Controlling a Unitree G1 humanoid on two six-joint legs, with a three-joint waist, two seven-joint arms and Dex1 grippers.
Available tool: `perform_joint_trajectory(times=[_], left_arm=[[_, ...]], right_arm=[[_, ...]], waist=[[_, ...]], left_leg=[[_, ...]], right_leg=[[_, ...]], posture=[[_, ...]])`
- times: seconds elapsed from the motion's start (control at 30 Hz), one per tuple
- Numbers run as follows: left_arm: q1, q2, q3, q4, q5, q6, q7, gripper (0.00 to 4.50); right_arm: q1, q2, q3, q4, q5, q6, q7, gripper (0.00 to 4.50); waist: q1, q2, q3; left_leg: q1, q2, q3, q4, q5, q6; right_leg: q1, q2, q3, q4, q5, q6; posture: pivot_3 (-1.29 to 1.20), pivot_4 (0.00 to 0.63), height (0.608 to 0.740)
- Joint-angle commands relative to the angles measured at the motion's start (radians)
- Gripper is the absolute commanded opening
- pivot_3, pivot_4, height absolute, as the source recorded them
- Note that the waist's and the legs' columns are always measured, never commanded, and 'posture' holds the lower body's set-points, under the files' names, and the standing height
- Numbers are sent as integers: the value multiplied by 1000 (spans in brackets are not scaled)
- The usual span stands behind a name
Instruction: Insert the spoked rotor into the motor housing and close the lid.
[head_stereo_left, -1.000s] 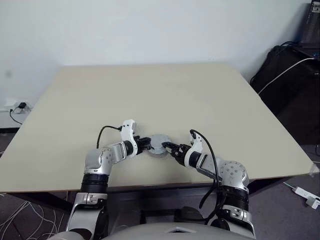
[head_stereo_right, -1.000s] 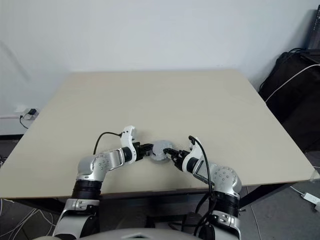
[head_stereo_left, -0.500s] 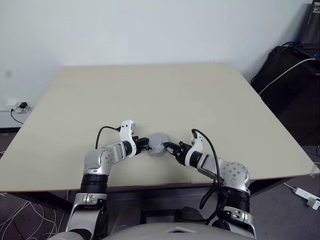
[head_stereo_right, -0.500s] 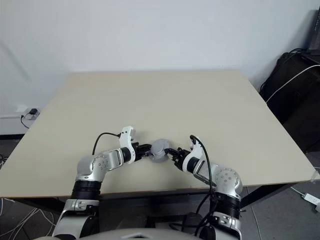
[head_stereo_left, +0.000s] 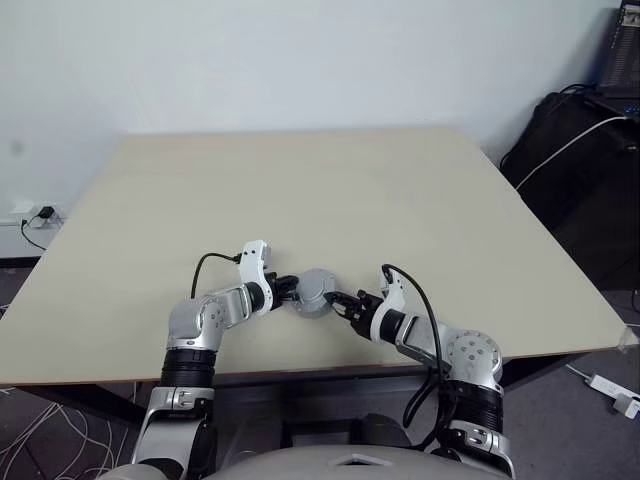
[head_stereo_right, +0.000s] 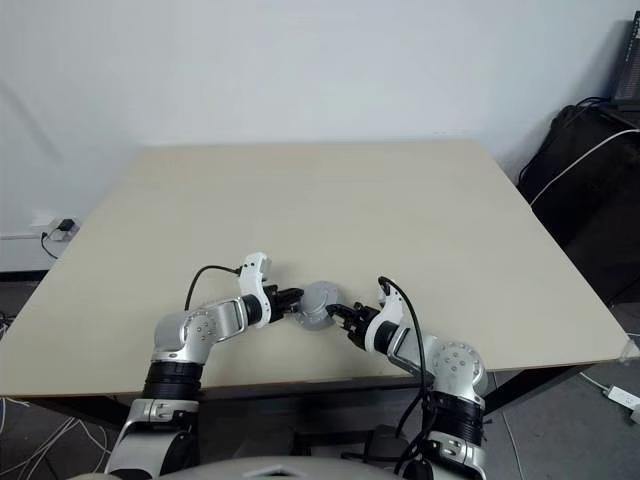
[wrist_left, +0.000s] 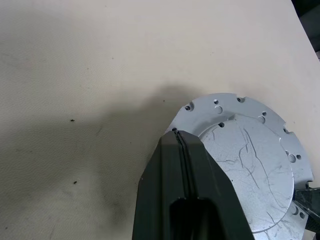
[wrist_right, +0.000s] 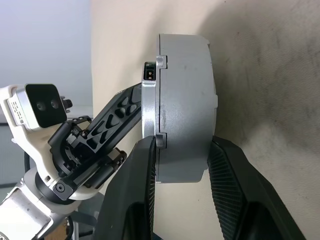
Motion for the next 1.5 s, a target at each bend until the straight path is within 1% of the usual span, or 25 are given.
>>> perform_joint_trajectory(times=[0.03, 0.13, 0.2, 0.33, 0.4, 0.47, 0.5, 0.57, 0.7, 0.73, 0.77, 0.93, 0.97, 1.2, 1.37, 1.5], left_arm=[[33, -59, -14, -53, -24, -56, -3, 0], [65, -110, 39, -123, -27, -191, 30, 0], [88, -138, 70, -168, -42, -237, 46, 0], [153, -159, 113, -261, -82, -322, 69, 0], [189, -174, 158, -301, -153, -339, 65, 0], [236, -203, 218, -341, -294, -314, 57, 0], [267, -218, 241, -360, -368, -300, 59, 180], [327, -228, 254, -381, -469, -269, 73, 571], [442, -233, 232, -392, -627, -201, 89, 1927], [465, -234, 225, -392, -658, -193, 93, 2204], [486, -236, 218, -390, -681, -192, 97, 2613], [556, -262, 183, -376, -768, -220, 118, 4273], [567, -268, 173, -374, -779, -227, 121, 4488], [586, -274, 88, -340, -839, -266, 171, 4500], [573, -252, 34, -325, -926, -271, 176, 4500], [560, -239, 11, -317, -951, -302, 164, 4500]], right_arm=[[16, 116, 69, -13, 23, 0, -5, 1208], [18, 115, 51, -15, 35, -13, -8, 1207], [19, 111, 40, -14, 45, -18, -11, 1207], [31, 101, 36, -17, 62, -25, -20, 1207], [37, 98, 32, -20, 72, -27, -25, 1207], [43, 99, 22, -21, 90, -35, -29, 1207], [44, 101, 15, -22, 101, -39, -31, 1207], [43, 104, 6, -24, 125, -50, -33, 1207], [32, 107, -2, -33, 186, -80, -46, 1206], [28, 107, -1, -36, 200, -86, -50, 1206], [24, 107, 0, -41, 215, -90, -55, 1206], [5, 94, 14, -63, 289, -116, -81, 1206], [2, 92, 17, -67, 301, -123, -87, 1206], [-8, 72, 56, -101, 396, -157, -133, 1206], [2, 54, 117, -136, 470, -147, -162, 1206], [16, 33, 155, -146, 509, -160, -181, 1206]], waist=[[-1, 0, 0], [0, -2, 1], [0, -4, 2], [-5, -4, 3], [-4, -4, 3], [-5, -4, 3], [-5, -4, 3], [-1, -6, 5], [-5, -6, 7], [-6, -7, 8], [-8, -8, 10], [-12, -6, 12], [-14, -6, 12], [-24, -5, 13], [-26, -5, 13], [-26, -5, 13]], left_leg=[[0, 0, 0, 0, 0, 0], [-2, 0, 0, 0, 0, 0], [-3, 0, 1, 0, 0, 0], [-4, 2, 2, -1, 0, 0], [-4, 2, 2, -1, 0, 0], [-4, 2, 2, -1, 0, 0], [-5, 2, 2, 0, -1, 0], [-5, 2, 2, 0, -1, 0], [-3, 1, 2, 1, -2, 1], [-3, 1, 3, 2, -2, 1], [-3, 2, 3, 2, -2, 1], [-3, 3, 3, 2, -2, 1], [-3, 3, 3, 2, -2, 1], [-4, 3, 4, 1, -2, 1], [-4, 3, 5, 1, -2, 1], [-3, 4, 5, 1, -2, 1]], right_leg=[[0, 0, 0, 0, 0, 0], [-1, 0, 1, 0, 2, -3], [-1, 0, 1, 0, 2, -3], [-2, 1, 3, 1, 2, -4], [-2, 2, 3, 1, 2, -5], [-2, 2, 3, 0, 2, -5], [-2, 2, 3, 0, 2, -5], [-2, 1, 3, 0, 2, -4], [-2, 1, 3, -1, -1, 1], [-2, 1, 3, -1, -1, 1], [-3, 1, 3, -1, -1, 1], [-3, 2, 2, -1, -1, 1], [-3, 2, 2, -1, -1, 1], [-3, 2, 3, -1, 0, 1], [-3, 3, 4, 0, -1, 1], [-3, 3, 4, 0, -1, 1]], posture=[[0, 0, 740], [0, 0, 740], [0, 0, 740], [0, 0, 740], [0, 0, 740], [0, 0, 740], [0, 0, 740], [0, 0, 740], [0, 0, 740], [0, 0, 740], [0, 0, 740], [0, 0, 740], [0, 0, 740], [0, 0, 740], [0, 0, 740], [0, 0, 740]])
